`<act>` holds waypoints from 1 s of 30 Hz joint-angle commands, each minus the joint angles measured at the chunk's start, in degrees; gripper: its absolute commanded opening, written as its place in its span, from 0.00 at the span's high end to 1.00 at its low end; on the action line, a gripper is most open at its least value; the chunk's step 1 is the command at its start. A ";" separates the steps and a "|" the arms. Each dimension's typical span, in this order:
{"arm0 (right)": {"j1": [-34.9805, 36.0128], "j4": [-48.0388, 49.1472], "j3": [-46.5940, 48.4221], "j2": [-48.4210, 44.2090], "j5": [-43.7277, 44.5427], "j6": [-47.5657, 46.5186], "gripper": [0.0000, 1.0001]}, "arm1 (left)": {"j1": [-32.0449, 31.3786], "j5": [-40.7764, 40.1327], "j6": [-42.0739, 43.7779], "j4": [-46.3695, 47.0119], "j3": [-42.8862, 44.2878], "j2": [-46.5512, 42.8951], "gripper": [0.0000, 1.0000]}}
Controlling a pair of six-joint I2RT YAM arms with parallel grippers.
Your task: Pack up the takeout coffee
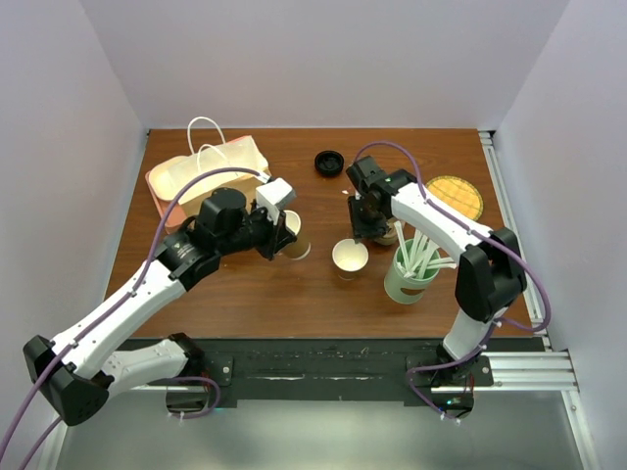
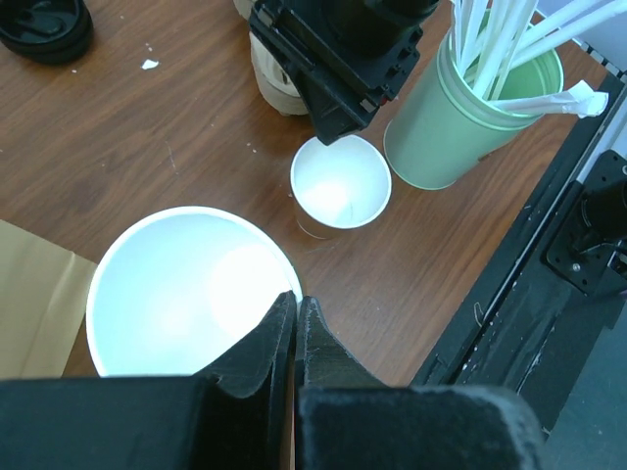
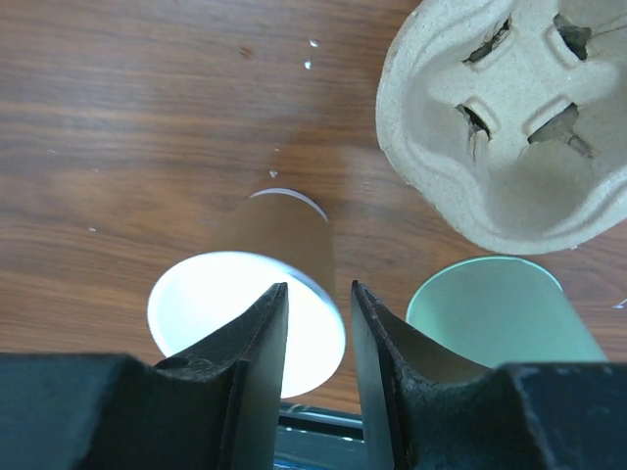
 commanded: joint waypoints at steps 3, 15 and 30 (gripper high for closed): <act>0.20 -1.50 1.55 0.54 0.10 -2.37 0.66 | -0.09 -1.10 0.63 -0.12 0.39 -0.66 1.00; 0.12 -2.63 10.49 1.24 -1.31 -0.43 1.00 | -0.09 -0.75 0.81 1.10 1.44 0.22 1.00; -2.10 -0.10 9.22 -2.78 -7.10 8.33 0.73 | -0.09 -1.01 1.42 -0.56 1.71 0.23 1.00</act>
